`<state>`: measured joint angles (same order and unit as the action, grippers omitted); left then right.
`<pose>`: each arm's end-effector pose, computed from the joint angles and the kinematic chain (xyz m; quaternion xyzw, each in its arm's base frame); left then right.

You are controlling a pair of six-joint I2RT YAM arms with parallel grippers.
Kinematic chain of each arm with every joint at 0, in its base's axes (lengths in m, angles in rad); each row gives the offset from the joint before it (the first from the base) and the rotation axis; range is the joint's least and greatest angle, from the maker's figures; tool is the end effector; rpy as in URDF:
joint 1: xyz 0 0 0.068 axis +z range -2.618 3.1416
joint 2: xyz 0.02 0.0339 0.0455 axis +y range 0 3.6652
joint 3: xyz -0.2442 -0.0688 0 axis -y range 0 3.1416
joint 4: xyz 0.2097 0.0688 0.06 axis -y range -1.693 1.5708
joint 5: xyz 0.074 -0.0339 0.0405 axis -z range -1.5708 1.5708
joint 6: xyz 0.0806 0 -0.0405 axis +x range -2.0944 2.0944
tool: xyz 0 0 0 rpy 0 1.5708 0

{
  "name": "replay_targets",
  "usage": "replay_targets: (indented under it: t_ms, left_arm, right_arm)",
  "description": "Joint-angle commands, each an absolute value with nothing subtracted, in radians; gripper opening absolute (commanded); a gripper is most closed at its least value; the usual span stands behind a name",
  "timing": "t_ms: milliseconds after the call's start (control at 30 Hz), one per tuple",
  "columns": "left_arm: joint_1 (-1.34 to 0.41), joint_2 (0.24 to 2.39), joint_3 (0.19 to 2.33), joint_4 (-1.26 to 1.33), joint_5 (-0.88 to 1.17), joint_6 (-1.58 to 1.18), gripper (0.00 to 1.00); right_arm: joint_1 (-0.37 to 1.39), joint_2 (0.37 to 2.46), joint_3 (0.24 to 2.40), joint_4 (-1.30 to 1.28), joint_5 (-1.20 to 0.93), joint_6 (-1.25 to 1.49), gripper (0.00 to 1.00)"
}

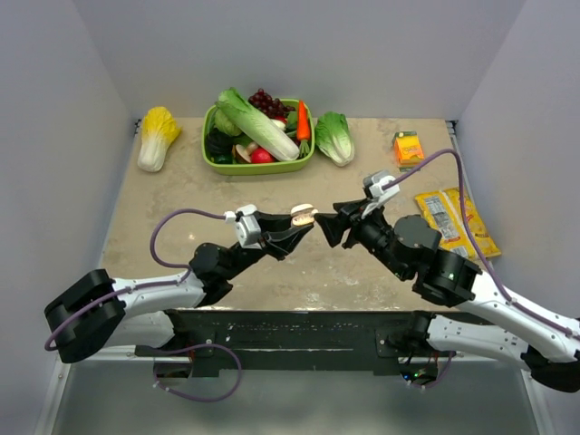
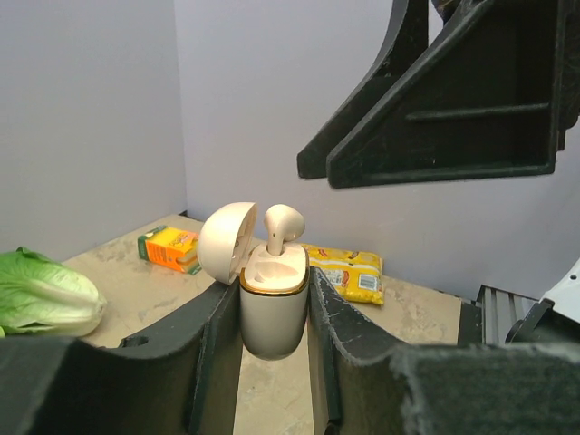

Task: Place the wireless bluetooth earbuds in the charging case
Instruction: Adjust the earbud with the charging case.

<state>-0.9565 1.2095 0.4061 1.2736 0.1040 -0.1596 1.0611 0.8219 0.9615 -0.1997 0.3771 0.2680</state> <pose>0.1430 -0.2172 0.3025 0.2435 0.4641 -0.4738 0.7077 0.1243 0.1616 0.3720 -0.1577 0.7093 0.3079 0.6142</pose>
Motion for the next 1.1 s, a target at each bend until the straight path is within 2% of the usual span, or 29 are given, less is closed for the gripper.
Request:
replay_targets:
  t_ms: [0, 100, 267, 367, 400, 600, 1067]
  left_arm:
    - [-0.956, 1.195, 0.439, 1.773, 0.103, -0.133, 0.00]
    - [-0.956, 1.177, 0.428, 1.776, 0.103, -0.138, 0.00]
    - [-0.954, 1.160, 0.425, 1.781, 0.113, -0.146, 0.00]
    - [-0.954, 1.154, 0.425, 1.778, 0.110, -0.144, 0.00]
    - [-0.954, 1.152, 0.423, 1.775, 0.107, -0.140, 0.00]
    - [-0.954, 1.149, 0.411, 1.778, 0.098, -0.137, 0.00]
    - [-0.954, 1.143, 0.408, 1.781, 0.098, -0.141, 0.00]
  right_arm:
    - [1.065, 0.724, 0.962, -0.163, 0.515, 0.295, 0.56]
    - [1.063, 0.755, 0.995, -0.247, 0.584, 0.276, 0.56]
    - [1.063, 0.790, 1.006, -0.265, 0.574, 0.275, 0.56]
    - [1.063, 0.801, 1.000, -0.252, 0.514, 0.282, 0.56]
    - [1.063, 0.790, 0.968, -0.186, 0.447, 0.288, 0.58]
    - [1.065, 0.713, 0.896, -0.022, 0.353, 0.414, 0.65]
    - [1.063, 0.862, 1.005, -0.115, 0.265, 0.549, 0.70]
